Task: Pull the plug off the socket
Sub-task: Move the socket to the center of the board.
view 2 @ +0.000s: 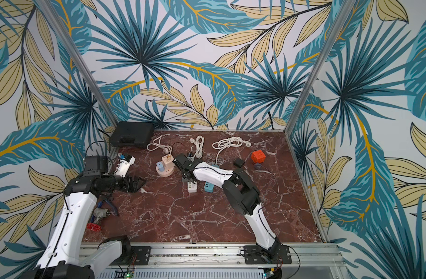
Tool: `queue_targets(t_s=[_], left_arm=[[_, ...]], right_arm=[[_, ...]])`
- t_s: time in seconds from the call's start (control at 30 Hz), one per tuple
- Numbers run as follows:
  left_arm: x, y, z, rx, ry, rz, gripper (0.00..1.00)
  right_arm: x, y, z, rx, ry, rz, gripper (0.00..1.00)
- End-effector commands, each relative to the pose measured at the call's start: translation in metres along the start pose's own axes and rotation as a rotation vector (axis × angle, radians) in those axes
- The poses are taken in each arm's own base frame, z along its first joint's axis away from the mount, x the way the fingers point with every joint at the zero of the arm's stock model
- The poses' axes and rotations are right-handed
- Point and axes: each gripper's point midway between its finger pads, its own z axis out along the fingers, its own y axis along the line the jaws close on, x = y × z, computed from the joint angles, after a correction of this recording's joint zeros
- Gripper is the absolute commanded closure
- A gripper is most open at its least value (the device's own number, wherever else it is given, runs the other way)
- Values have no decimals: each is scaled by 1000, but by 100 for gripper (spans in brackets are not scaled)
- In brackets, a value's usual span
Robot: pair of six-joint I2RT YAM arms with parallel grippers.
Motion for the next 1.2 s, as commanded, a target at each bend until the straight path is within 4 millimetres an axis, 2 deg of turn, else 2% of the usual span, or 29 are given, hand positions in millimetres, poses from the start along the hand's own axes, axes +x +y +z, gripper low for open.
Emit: queue_targets(t_s=[0.0,0.1,0.23,0.33,0.43,0.53,0.6,0.63,0.7,0.77,0.8,0.87,1.03,1.17], left_arm=[[4,0,3,-3,-6,8,15],[4,0,2,-4,-7,7,15],[4,1,3,-4,-7,6,14],[4,0,3,-3,-6,7,15],[4,-2,6,17,-8,21,17],[-1,2,13,18,-25,59,29],[-9,10,18,0,-22,77,46],[-15,15,22,-9,-15,81,59],[-25,24,31,-16,4,75,84],[-36,33,45,-14,31,62,98],[-42,36,52,-17,41,59,100],[-52,43,72,-36,70,60,100],[-72,51,122,-79,128,87,100],[-89,64,155,-89,154,36,100]], right_arm=[[-15,-17,23,31,9,49,65],[-32,-23,29,55,-15,68,61],[-45,-21,19,50,-31,64,44],[-50,-18,-2,10,-56,66,33],[-55,-18,-33,-24,-106,66,29],[-58,-17,-65,-42,-151,45,29],[-57,-13,-82,-61,-168,25,29],[-55,-9,-88,-74,-171,16,29],[-50,-2,-97,-105,-174,2,29],[-45,4,-102,-128,-171,-5,29],[-44,4,-103,-133,-170,-7,29],[-32,19,-106,-162,-162,-37,29],[-24,20,-95,-158,-153,-44,29],[-21,20,-97,-169,-156,-40,29]])
